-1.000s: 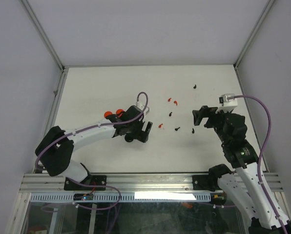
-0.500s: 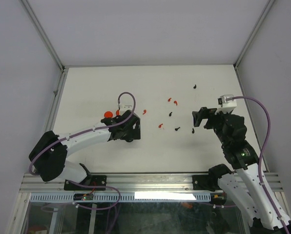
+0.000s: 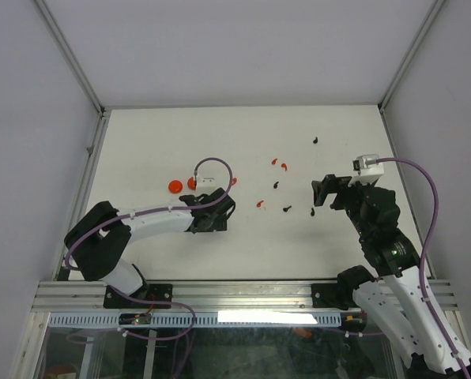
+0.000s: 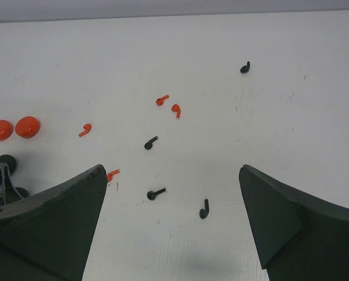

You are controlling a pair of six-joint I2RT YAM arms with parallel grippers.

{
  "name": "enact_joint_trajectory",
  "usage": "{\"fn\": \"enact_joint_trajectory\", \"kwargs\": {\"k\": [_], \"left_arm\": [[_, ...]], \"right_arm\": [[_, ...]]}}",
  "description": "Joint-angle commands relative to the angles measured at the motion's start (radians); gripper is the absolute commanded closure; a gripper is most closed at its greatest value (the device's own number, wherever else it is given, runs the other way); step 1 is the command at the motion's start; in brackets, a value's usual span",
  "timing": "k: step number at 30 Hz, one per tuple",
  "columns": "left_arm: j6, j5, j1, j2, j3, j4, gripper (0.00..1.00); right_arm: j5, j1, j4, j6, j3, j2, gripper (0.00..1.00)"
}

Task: Insert the wireless bluetooth earbuds into the charging case
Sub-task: Pick up the charging case at the center of the board.

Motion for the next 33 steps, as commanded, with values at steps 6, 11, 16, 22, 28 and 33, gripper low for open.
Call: {"fn": "enact_joint_trajectory", "kwargs": {"k": [6, 11, 16, 22, 28, 33], "left_arm": [[0.025, -0.019, -0.012, 0.014, 0.018, 0.108, 0.39], [0.031, 0.014, -0.012, 0.011, 0.001, 0.131, 0.49], [0.038, 0.017, -0.012, -0.002, -0.012, 0.136, 0.55], [0.096, -0.003, -0.012, -0.054, -0.026, 0.192, 0.64], [0.237, -0.032, -0.012, -0.113, -0.061, 0.343, 0.71], [0.386, -0.043, -0.014, -0.225, -0.146, 0.560, 0.74]], "right_arm": [[0.016, 0.011, 0.022, -0.019, 0.046, -0.010, 0.01], [0.017, 0.014, 0.018, -0.019, 0.048, -0.010, 0.01], [0.005, 0.016, 0.017, -0.020, 0.052, -0.003, 0.01], [-0.098, 0.016, 0.011, -0.014, 0.082, 0.067, 0.01], [-0.267, 0.015, 0.000, -0.012, 0.111, 0.160, 0.01], [-0.393, 0.016, 0.020, -0.011, 0.122, 0.235, 0.01]]}}
